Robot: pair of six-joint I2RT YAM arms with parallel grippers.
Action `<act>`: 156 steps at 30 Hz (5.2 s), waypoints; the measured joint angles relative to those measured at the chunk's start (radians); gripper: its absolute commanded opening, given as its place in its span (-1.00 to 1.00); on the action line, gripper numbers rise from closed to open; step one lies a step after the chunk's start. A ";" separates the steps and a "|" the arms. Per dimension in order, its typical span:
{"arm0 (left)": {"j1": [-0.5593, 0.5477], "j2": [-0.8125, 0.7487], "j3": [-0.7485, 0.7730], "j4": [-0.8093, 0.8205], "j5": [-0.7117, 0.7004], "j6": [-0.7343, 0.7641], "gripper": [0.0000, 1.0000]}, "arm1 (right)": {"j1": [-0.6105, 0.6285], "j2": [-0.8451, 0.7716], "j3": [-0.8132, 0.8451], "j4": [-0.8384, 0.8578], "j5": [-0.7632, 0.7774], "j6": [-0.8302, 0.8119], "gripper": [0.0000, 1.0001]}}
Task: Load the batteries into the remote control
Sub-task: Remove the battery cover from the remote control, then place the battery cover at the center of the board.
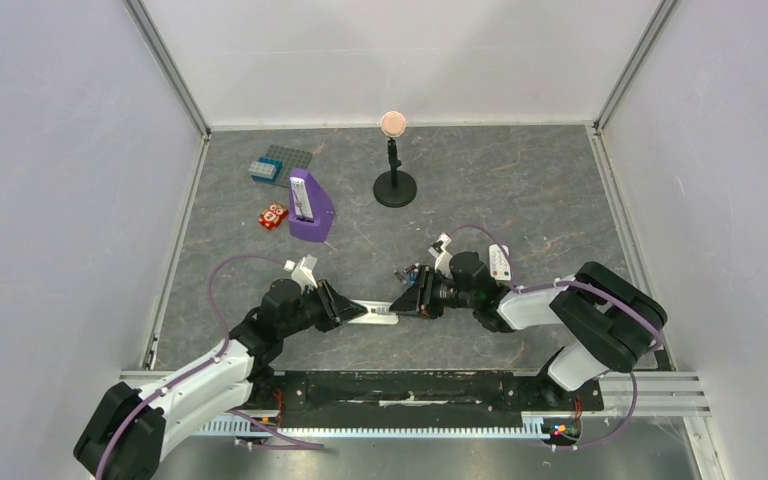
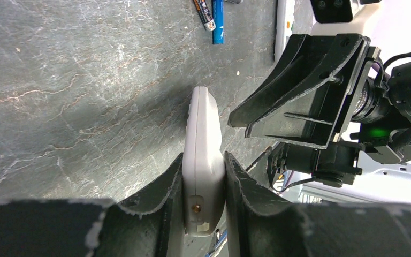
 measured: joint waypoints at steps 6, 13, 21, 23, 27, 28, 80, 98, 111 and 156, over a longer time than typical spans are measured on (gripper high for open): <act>0.003 -0.004 0.000 -0.006 0.001 0.000 -0.96 | 0.000 0.019 0.002 0.008 -0.002 0.000 -0.32; 0.005 -0.004 0.000 -0.010 0.001 0.000 -0.96 | 0.000 0.061 0.006 0.043 -0.010 0.002 -0.32; 0.011 0.020 0.002 -0.002 0.020 0.000 -0.96 | -0.002 0.087 0.008 0.087 -0.012 0.009 -0.31; 0.011 0.025 0.002 0.001 0.025 0.000 -0.96 | -0.004 0.090 0.012 0.090 -0.013 0.008 -0.31; 0.011 0.026 0.002 0.003 0.026 0.000 -0.96 | -0.010 0.103 0.027 0.091 -0.015 0.007 -0.31; 0.011 0.026 0.002 0.002 0.026 0.000 -0.96 | -0.012 0.103 0.029 0.091 -0.016 0.006 -0.31; 0.022 0.076 0.001 0.064 0.035 -0.003 -0.96 | 0.001 0.237 -0.093 0.489 0.012 0.148 -0.27; 0.029 0.055 0.016 0.020 -0.002 0.025 -0.96 | 0.001 0.304 -0.103 0.631 0.016 0.280 -0.28; 0.027 0.005 0.018 -0.042 -0.033 0.039 -0.96 | -0.019 0.251 -0.153 0.733 0.009 0.334 -0.27; 0.013 -0.137 0.138 -0.356 -0.175 0.171 -0.96 | -0.114 -0.204 0.045 -0.458 0.440 -0.383 0.18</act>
